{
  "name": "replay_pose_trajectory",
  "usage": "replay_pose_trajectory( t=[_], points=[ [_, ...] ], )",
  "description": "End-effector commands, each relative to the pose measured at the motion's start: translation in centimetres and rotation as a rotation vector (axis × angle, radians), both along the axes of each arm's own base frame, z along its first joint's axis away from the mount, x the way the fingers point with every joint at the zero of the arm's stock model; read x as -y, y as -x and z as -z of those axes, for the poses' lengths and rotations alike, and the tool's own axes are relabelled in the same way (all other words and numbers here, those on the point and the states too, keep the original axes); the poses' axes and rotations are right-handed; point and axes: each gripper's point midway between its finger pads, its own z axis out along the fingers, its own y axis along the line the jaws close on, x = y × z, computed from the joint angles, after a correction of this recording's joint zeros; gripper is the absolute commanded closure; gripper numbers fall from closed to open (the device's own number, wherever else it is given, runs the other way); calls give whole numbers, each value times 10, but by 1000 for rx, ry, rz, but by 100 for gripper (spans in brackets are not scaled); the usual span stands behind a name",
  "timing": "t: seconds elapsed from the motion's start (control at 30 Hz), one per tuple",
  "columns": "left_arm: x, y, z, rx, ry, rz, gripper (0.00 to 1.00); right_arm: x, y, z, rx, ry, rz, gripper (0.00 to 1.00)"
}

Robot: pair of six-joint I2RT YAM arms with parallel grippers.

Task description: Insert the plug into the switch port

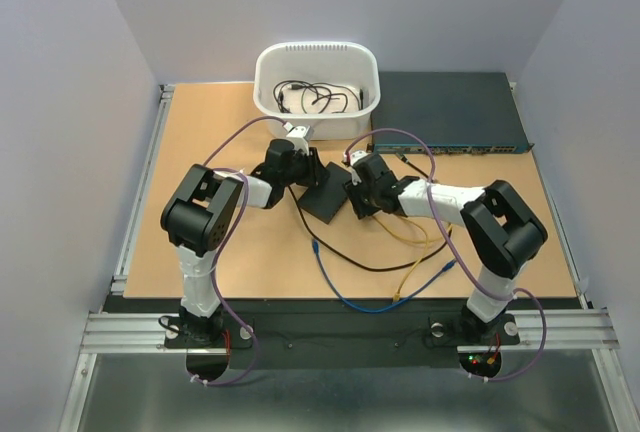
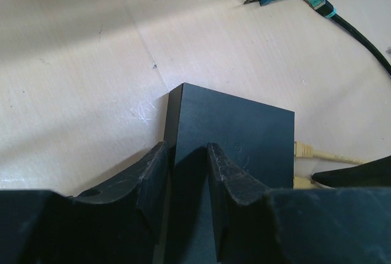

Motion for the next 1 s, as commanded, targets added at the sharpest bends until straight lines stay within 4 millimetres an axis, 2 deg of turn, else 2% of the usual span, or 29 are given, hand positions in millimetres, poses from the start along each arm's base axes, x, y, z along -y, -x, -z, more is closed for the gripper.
replay_pose_trajectory(
  t=[0.0, 0.13, 0.27, 0.3, 0.4, 0.53, 0.73, 0.83, 0.93, 0.97],
  points=[
    [-18, 22, 37, -122, -107, 10, 60, -1, -16, 1, 51, 40, 35, 54],
    [-18, 21, 37, -121, -107, 12, 60, -1, -20, 5, 50, 54, 31, 56],
    [-17, 22, 37, -123, -108, 19, 61, -6, -18, 16, 21, 49, 9, 77],
    [-17, 21, 37, -124, -107, 19, 61, -9, -18, 17, 19, 38, 1, 90],
    [-17, 22, 38, -124, -110, 22, 63, -15, -21, 21, 16, 26, -11, 94],
    [-16, 22, 37, -123, -112, 38, 65, -20, -30, 17, 41, 25, -24, 96],
    [-8, 25, 41, -134, -145, 66, 65, -33, -54, -28, 157, 1, -46, 97],
    [-4, 25, 41, -144, -137, 68, 63, -39, -62, -42, 192, -6, -83, 97],
    [-4, 24, 38, -149, -124, 58, 60, -35, -62, -40, 195, 14, -71, 87],
    [-6, 22, 36, -145, -130, 43, 60, -33, -61, -43, 198, 13, -63, 78]
  ],
)
